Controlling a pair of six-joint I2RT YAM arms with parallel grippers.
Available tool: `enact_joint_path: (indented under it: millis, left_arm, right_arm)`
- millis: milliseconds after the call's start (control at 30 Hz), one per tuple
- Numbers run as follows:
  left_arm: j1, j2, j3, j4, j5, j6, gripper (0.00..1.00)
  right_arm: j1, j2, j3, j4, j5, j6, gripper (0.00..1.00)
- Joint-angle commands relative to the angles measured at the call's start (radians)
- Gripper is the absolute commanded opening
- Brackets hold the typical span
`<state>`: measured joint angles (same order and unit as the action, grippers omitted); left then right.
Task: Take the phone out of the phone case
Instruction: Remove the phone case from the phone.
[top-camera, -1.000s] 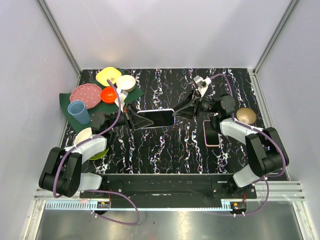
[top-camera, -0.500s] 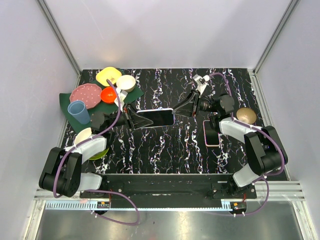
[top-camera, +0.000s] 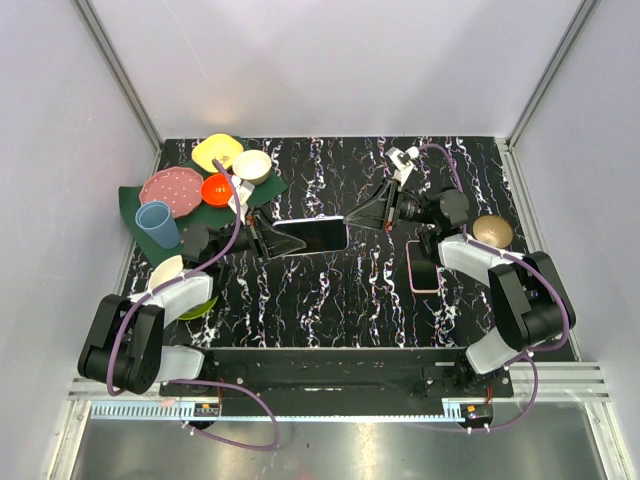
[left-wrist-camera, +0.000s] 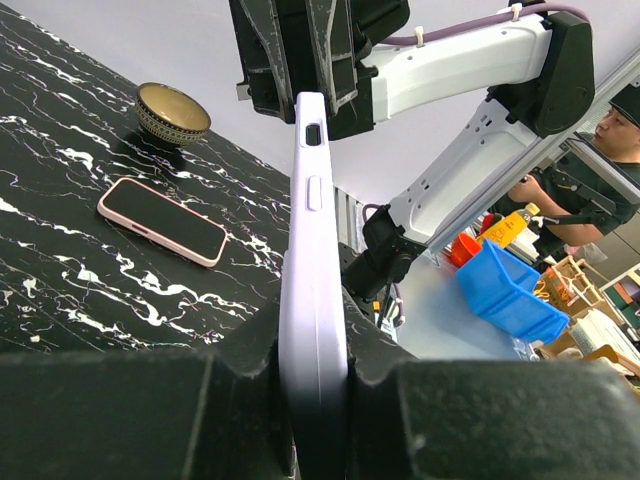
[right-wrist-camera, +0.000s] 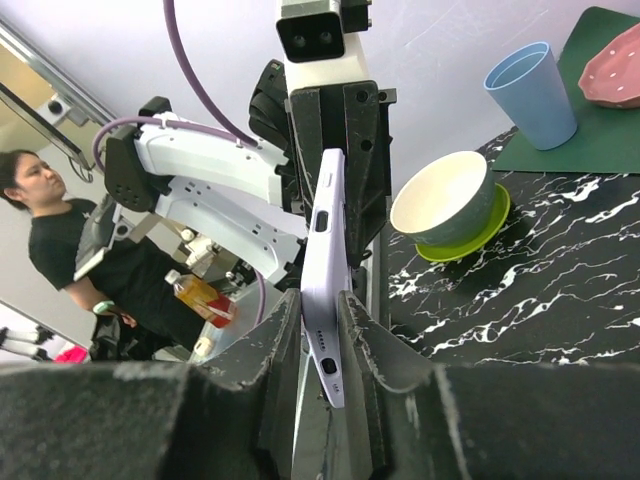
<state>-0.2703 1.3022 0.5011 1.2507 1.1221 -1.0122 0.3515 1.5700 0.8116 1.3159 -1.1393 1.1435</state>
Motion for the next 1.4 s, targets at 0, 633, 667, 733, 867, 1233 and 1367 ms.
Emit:
enact_joint_path:
  millis: [0, 633, 667, 733, 867, 1233, 1367]
  left_arm:
    - [-0.001, -0.035, 0.005, 0.415, 0.010, 0.023, 0.00]
    - [-0.046, -0.123, 0.004, 0.415, 0.036, 0.058, 0.00]
    - [-0.046, -0.124, 0.002, 0.415, 0.035, 0.060, 0.00]
    - [-0.047, -0.130, 0.002, 0.417, 0.044, 0.066, 0.00]
    - [-0.061, -0.162, 0.004, 0.417, 0.071, 0.087, 0.00]
    - [-0.127, -0.219, 0.020, 0.417, 0.176, 0.110, 0.00]
    - [-0.136, -0.224, 0.028, 0.417, 0.174, 0.112, 0.00]
  right_arm:
    - [0.006, 0.010, 0.046, 0.217, 0.065, 0.106, 0.27]
    - [0.021, 0.036, 0.054, 0.227, 0.044, 0.162, 0.29]
    - [0.030, 0.041, 0.055, 0.226, 0.041, 0.168, 0.27]
    - [0.038, 0.044, 0.064, 0.226, 0.039, 0.182, 0.22]
    - [0.055, 0.056, 0.072, 0.227, 0.056, 0.241, 0.15]
    - [0.055, 0.139, 0.093, 0.233, 0.107, 0.424, 0.07]
    - [0.056, 0.168, 0.097, 0.235, 0.104, 0.450, 0.05]
